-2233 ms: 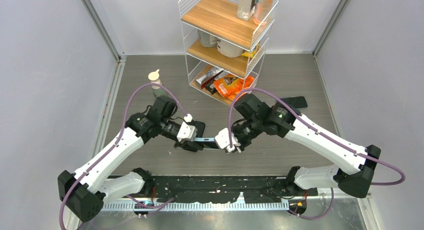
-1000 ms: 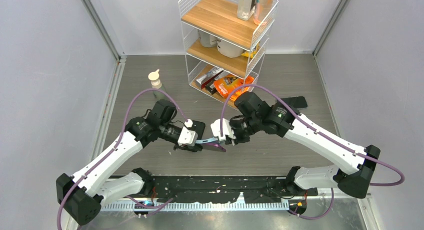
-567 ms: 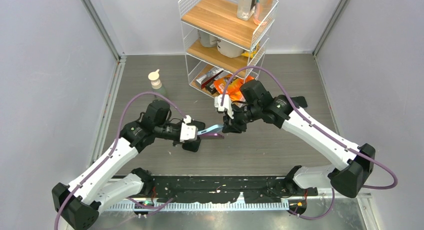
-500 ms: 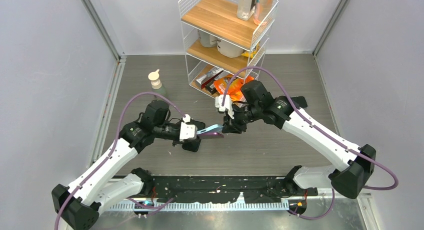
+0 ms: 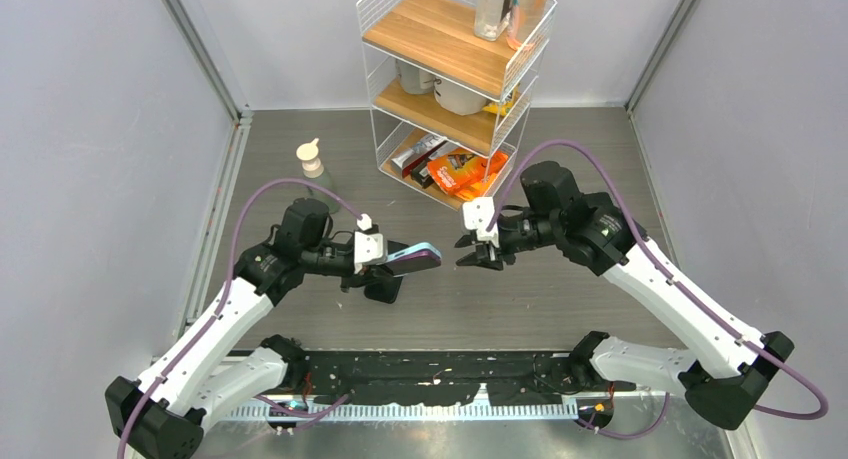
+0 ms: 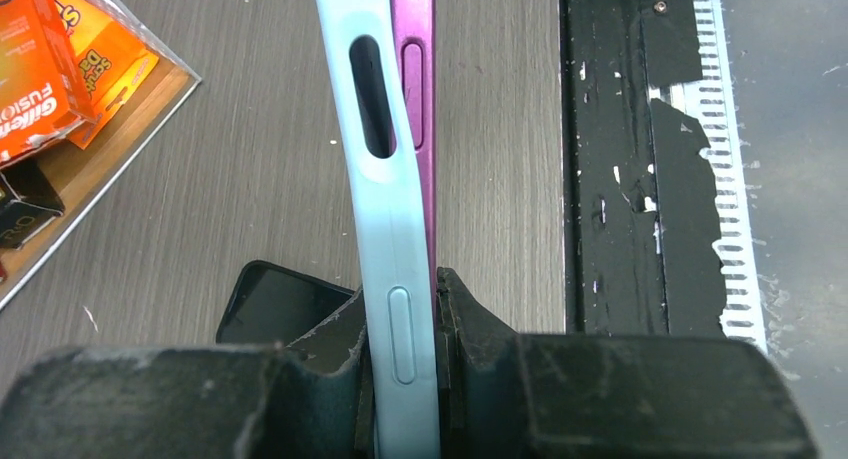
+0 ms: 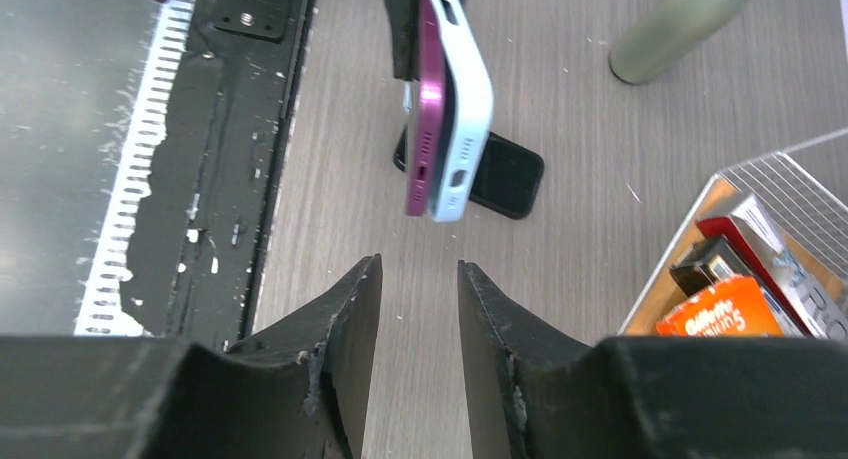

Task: Take the phone out of the phone case
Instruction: Remove the phone case from the phone.

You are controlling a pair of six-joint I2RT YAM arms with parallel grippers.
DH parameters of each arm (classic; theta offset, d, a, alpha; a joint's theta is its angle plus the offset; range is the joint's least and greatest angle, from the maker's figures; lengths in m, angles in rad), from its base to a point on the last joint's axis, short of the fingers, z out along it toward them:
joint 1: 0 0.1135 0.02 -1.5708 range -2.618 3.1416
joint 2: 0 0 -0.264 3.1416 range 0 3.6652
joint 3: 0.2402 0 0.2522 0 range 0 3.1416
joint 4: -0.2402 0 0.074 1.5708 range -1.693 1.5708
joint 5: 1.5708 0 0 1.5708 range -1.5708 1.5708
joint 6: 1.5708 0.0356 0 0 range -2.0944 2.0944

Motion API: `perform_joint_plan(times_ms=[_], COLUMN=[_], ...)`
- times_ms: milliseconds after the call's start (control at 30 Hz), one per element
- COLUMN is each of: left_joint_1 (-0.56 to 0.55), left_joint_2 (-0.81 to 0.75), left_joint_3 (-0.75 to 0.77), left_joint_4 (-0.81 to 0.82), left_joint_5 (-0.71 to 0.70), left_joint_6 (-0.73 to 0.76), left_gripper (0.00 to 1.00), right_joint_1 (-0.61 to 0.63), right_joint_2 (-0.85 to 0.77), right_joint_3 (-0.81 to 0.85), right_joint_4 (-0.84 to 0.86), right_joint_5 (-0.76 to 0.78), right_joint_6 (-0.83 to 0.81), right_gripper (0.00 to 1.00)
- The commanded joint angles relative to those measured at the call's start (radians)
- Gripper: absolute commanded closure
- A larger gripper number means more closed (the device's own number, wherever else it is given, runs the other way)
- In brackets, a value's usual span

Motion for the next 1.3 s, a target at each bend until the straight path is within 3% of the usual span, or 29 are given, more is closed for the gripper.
perform_joint_plan(times_ms=[0, 200, 667, 1267], left_joint_1=[0.006, 0.007, 0.006, 0.006], left_joint_2=[-0.019, -0.020, -0.023, -0.012], left_joint_3=[0.012, 0.012, -0.002, -0.004], left_joint_4=[0.098, 0.116, 0.153, 0.210], left_joint_5=[0.059, 0.066, 0.091, 0.099], left_joint_6=[-0.049, -0.074, -0.111, -0.169], left_gripper=[1.00, 1.00, 1.00, 1.00], right_joint_1=[0.001, 0.001, 0.002, 0.003], right_joint_2=[-0.014, 0.015, 0.077, 0.110], right_joint_3=[0.033, 0.039, 0.037, 0.016], right_joint_4=[-0.034, -0.015, 0.103, 0.136], right_joint_5=[-0.131, -0.200, -0.182, -0.242], right_joint_6=[-0.054, -0.033, 0.049, 0.079], right_gripper=[0.62, 0.63, 0.60, 0.60])
